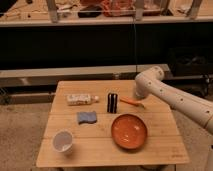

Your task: Knock the eraser over

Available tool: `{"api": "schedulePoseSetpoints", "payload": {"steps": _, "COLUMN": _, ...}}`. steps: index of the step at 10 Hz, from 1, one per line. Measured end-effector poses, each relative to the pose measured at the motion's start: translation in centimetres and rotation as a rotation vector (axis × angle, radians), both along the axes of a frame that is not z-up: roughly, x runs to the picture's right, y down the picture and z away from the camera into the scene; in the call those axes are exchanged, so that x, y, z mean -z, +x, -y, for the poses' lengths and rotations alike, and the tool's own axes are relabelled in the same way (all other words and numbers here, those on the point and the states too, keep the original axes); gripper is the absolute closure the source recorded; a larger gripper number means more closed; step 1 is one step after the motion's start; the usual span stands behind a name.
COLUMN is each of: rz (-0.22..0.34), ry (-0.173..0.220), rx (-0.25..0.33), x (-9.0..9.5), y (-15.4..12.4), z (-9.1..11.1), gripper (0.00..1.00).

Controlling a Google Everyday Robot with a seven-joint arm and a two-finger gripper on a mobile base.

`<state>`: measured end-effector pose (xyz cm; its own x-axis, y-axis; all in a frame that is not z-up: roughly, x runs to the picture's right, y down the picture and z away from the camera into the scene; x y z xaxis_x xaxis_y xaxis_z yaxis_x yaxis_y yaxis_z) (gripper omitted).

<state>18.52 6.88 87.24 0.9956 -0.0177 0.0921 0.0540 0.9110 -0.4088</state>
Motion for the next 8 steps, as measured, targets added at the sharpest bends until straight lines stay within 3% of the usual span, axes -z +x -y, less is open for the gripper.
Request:
{"api": "schedulePoseSetpoints", "payload": {"steps": 2, "rz": 0.026, "ry": -0.001, "rx": 0.008, "x": -0.3, "y": -1.8, "z": 0.1, "gripper": 1.0}}
{"api": "schedulePoseSetpoints", "payload": {"steps": 5, "rz": 0.04, "ry": 0.006, "rx": 0.026, "x": -0.7, "y": -2.1, "z": 0.4, "gripper": 1.0}}
{"api": "schedulePoseSetpoints", "payload": {"steps": 8, "rz": 0.074, "ry": 0.006, "rx": 0.052, "x": -0.6, "y": -5.5, "z": 0.3, "gripper": 1.0}}
